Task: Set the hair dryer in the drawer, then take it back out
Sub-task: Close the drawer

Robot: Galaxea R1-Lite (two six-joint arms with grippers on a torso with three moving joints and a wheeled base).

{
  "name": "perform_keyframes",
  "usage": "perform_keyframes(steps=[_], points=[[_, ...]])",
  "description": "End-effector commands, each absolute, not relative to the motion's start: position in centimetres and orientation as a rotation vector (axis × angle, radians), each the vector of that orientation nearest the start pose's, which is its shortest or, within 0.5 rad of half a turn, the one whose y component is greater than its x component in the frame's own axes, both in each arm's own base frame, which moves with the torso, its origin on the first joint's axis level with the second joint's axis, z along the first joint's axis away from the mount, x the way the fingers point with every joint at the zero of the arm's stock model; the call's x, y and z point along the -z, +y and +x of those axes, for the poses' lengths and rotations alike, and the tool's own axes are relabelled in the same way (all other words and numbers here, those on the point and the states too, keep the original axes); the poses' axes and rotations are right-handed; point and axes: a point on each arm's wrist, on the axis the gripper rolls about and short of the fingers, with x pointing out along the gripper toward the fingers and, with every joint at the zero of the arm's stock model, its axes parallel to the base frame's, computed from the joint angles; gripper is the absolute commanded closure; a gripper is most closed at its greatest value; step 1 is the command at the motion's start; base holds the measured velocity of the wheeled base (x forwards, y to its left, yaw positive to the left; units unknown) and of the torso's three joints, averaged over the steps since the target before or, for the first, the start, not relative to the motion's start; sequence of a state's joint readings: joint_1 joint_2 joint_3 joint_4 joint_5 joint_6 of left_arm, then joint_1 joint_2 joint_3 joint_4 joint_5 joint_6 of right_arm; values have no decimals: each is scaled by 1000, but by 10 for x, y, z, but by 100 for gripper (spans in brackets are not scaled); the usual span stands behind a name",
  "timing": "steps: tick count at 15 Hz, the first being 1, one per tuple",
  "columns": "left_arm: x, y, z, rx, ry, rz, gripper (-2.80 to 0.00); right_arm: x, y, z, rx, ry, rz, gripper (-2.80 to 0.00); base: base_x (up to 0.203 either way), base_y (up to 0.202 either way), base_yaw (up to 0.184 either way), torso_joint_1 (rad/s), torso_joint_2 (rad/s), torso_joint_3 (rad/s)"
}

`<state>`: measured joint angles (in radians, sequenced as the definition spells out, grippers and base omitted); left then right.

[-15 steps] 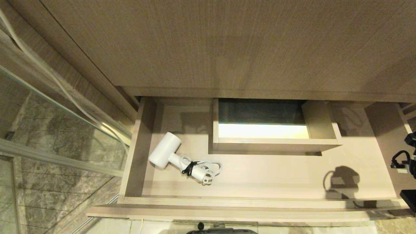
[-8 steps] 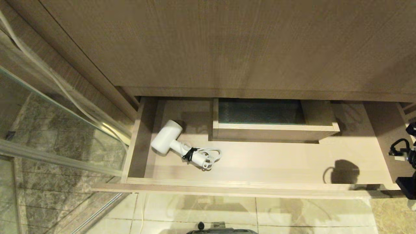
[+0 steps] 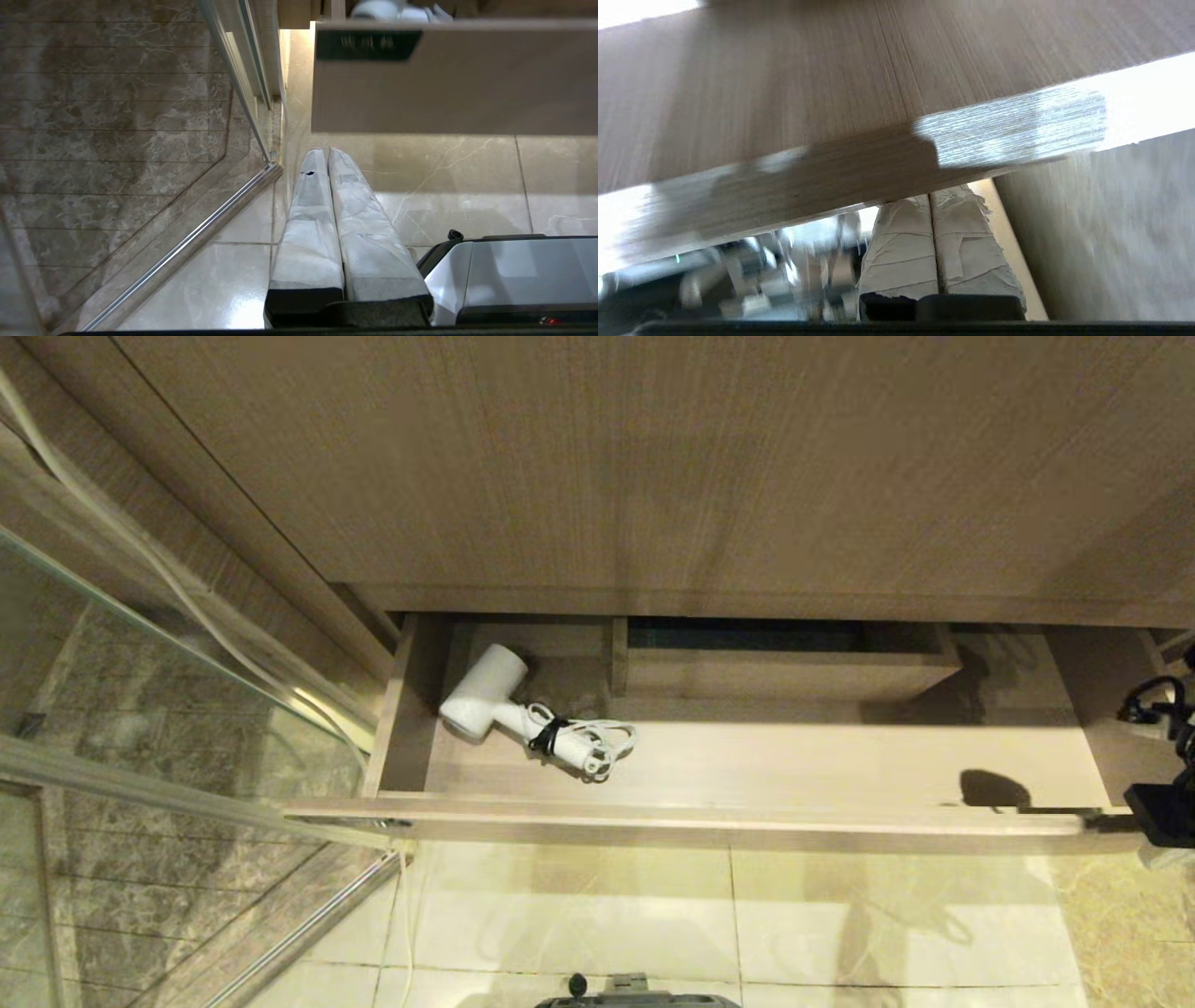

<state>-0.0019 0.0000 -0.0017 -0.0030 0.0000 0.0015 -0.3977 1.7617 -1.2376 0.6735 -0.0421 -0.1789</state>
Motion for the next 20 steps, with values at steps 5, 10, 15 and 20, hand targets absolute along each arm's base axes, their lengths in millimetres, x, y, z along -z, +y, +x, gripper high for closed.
perform_keyframes(steps=[5, 10, 15, 20], points=[[-76, 0, -23, 2, -4, 2, 0, -198, -114, 272, 224, 1001, 17, 0, 0, 0, 0, 0, 0, 0], [-76, 0, -23, 2, -3, 2, 0, -216, -115, 281, 127, 757, -20, 0, 0, 0, 0, 0, 0, 0], [-76, 0, -23, 2, -4, 2, 0, -228, -116, 284, 56, 562, -64, 0, 0, 0, 0, 0, 0, 0], [-76, 0, -23, 2, -3, 2, 0, -243, -116, 258, -69, 486, -153, 0, 0, 0, 0, 0, 0, 0]])
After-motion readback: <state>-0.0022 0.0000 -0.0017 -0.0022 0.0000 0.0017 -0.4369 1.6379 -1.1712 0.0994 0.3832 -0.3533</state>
